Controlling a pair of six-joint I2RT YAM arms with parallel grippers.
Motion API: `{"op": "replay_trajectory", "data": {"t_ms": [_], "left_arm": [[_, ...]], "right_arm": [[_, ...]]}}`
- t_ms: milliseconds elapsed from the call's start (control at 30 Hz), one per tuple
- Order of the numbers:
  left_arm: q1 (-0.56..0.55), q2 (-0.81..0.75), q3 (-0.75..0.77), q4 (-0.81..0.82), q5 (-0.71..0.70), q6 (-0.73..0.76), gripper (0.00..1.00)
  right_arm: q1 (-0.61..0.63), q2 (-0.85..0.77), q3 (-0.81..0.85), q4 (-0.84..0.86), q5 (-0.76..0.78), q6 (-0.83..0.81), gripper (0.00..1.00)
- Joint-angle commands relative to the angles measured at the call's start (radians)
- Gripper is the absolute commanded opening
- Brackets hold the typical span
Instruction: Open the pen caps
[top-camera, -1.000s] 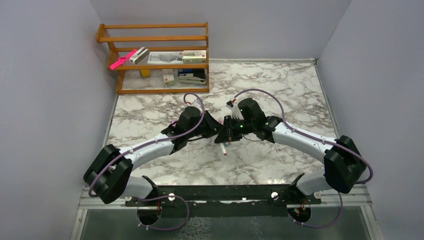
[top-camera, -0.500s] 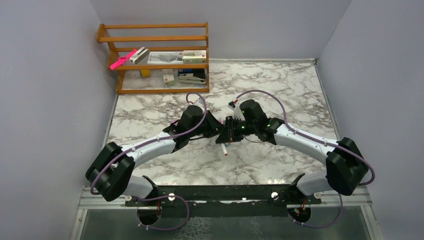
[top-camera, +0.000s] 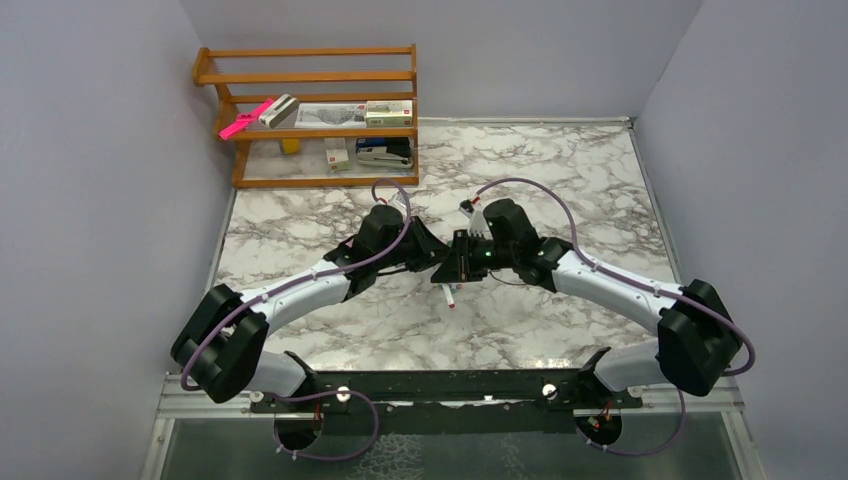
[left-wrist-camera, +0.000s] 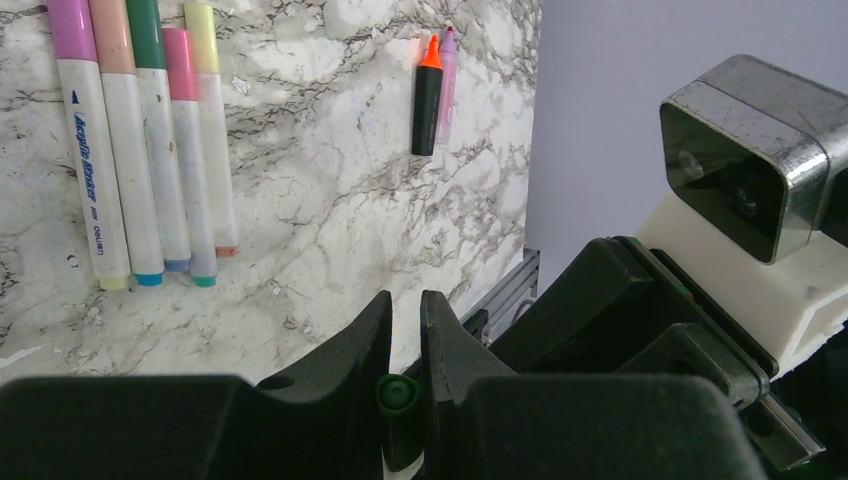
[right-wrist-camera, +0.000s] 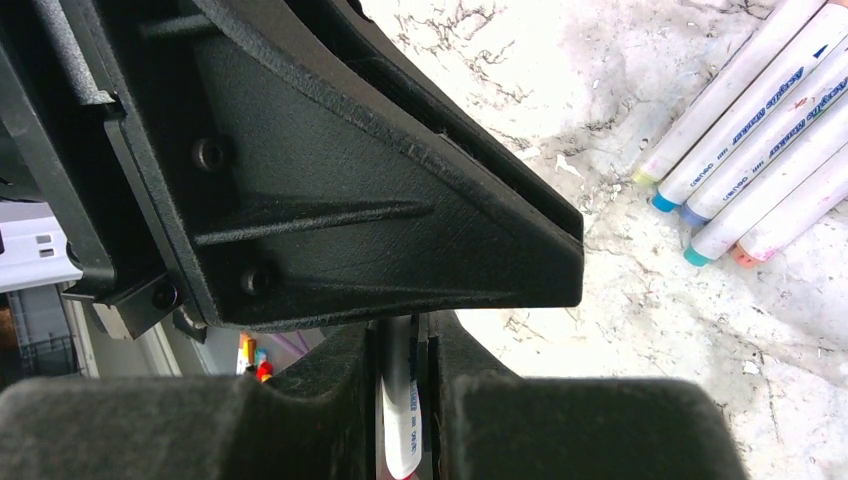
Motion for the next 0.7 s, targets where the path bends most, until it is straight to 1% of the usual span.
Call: {"op": "replay_trajectory", "data": {"t_ms": [0, 667], "left_arm": [[0.034, -0.019, 0.023, 0.014, -0.05, 0.013, 0.0], [0.043, -0.044, -0.006, 0.016, -0.059, 0.006, 0.0]], "right_arm": [[0.017, -0.036, -0.022, -0.026, -0.033, 0.006, 0.01], [0.038, -0.045, -0.037, -0.014, -0.021, 0.024, 0.01]]}}
